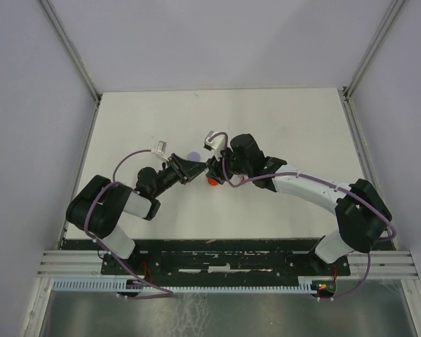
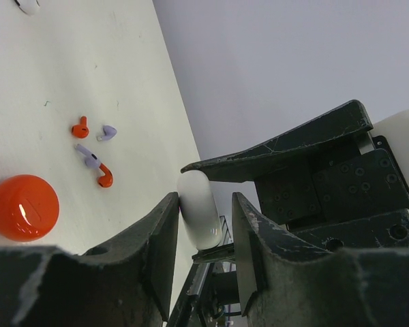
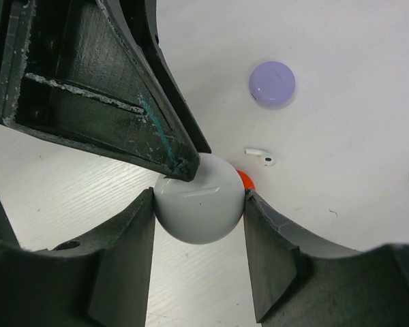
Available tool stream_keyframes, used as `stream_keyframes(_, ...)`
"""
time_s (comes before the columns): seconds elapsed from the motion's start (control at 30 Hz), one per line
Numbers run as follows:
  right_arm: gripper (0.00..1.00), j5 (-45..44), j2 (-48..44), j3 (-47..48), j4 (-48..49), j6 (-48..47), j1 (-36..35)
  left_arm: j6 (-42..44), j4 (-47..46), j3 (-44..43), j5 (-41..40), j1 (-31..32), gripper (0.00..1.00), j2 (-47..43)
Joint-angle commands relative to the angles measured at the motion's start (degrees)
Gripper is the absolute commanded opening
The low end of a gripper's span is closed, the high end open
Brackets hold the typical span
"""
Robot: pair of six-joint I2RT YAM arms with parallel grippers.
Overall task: Insert the wireless bluetooth earbuds into the charging case
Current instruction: Pick up the charging case at the center of the board.
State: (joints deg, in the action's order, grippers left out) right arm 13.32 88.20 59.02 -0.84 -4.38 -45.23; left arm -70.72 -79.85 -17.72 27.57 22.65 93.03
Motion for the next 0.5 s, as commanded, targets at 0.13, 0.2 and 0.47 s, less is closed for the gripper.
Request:
stream_keyframes(0.13,0.29,1.59,0.85,3.07,1.52,0.16,0.23,-0.68,-4.92,-0.64,1.04,0.37,0.42,0.36)
stream_keyframes(0.2,0.29,1.98,1.08,3.35,1.42,0.23,0.23,-0.89,-5.43,-0.7,1.08,0.37,0.42,0.7)
stream_keyframes(0.47,0.29,2.52,1.75,3.8,1.25,0.25,0.24,-1.29,-6.49,-0.79,1.34,0.46,0.36,1.4)
